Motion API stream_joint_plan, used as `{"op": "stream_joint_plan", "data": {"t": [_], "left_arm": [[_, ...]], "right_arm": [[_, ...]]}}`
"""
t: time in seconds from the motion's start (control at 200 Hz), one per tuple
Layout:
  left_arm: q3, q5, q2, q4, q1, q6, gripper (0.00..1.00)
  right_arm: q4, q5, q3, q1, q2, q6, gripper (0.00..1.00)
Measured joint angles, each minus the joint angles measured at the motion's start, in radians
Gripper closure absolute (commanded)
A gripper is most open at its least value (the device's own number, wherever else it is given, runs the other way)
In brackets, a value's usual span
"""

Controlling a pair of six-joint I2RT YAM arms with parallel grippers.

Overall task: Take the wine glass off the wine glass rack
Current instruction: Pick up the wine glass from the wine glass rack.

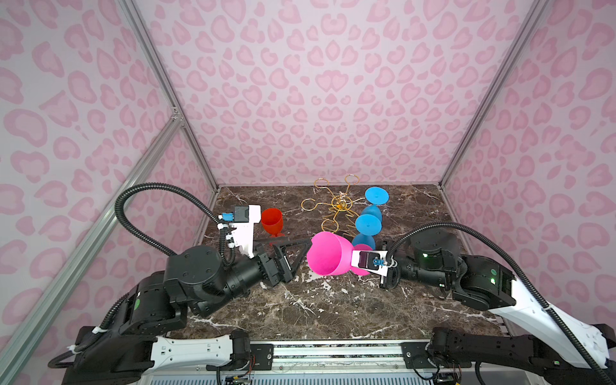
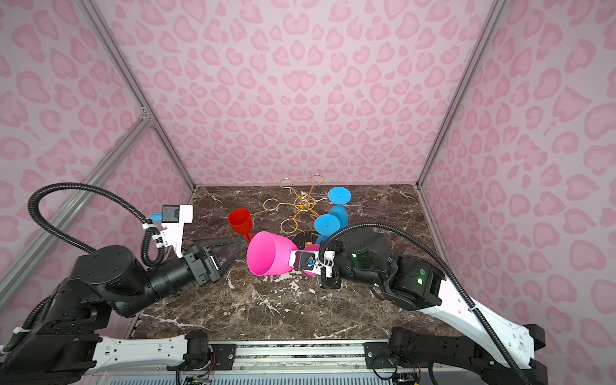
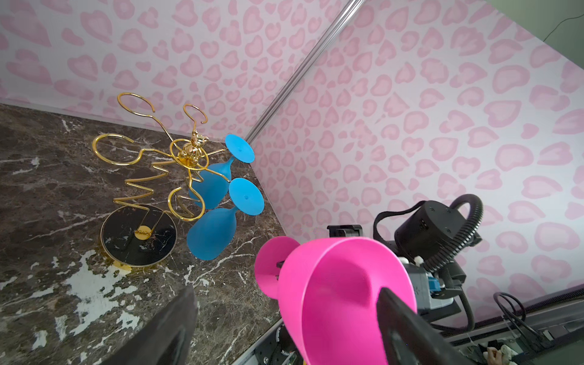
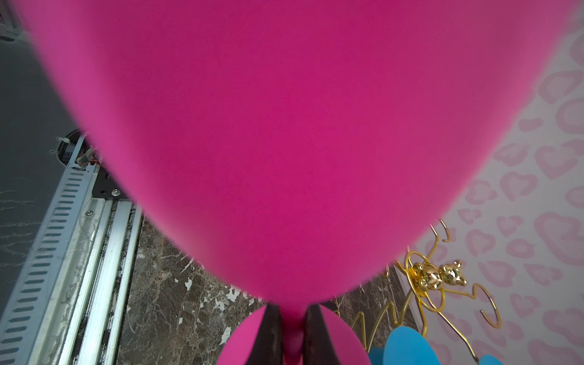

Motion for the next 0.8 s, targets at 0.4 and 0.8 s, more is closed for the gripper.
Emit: {"op": "stream_joint_plan", "data": {"t": [0.4,0.8], "left_arm": [[-0.033,0.397,0.075,0.016,0.171,-0.06,0.44],[-0.049,0.487,0.096,0.016,0.239,-0.085,0.81]], "right_arm": [[0.005,0.064,-0.045,0.002,-0.052,-0.032,1.0],[-0.038,0.088,-0.034,0.0,-0.041,-0.064,1.0]]}}
